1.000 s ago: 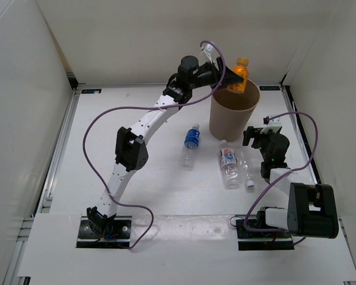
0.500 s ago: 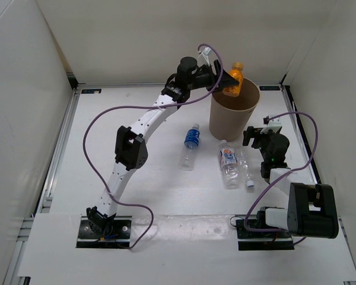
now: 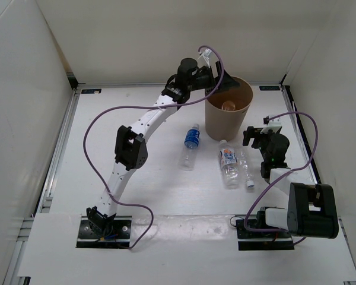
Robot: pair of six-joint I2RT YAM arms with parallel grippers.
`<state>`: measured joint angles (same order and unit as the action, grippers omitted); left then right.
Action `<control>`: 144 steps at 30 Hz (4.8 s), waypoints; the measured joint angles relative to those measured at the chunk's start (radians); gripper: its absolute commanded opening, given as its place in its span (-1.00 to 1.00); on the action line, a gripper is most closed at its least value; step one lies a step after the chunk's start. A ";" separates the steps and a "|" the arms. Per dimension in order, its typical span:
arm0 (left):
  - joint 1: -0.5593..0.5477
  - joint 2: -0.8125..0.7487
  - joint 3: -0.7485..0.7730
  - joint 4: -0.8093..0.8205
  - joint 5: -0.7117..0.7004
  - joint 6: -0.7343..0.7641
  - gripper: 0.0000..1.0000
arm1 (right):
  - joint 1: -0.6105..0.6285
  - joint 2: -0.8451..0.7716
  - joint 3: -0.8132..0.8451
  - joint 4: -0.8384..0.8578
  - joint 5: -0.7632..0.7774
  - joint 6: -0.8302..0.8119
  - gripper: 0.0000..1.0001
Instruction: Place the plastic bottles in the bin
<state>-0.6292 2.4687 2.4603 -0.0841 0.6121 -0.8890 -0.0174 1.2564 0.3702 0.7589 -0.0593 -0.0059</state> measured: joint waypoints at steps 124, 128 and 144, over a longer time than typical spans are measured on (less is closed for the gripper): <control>0.304 -0.165 0.093 -0.039 -0.356 -0.161 -0.21 | 0.001 0.000 0.000 0.000 0.000 0.000 0.81; 0.222 -0.165 0.083 0.027 -0.367 -0.181 -0.21 | 0.001 0.000 0.000 0.000 0.000 0.000 0.81; 0.009 -0.051 0.079 -0.036 -0.369 -0.132 -0.14 | 0.001 0.000 0.000 0.000 0.000 0.000 0.81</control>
<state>-0.6205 2.4180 2.5393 -0.1204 0.2436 -1.0210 -0.0166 1.2564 0.3702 0.7593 -0.0593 -0.0059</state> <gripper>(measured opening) 0.789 0.905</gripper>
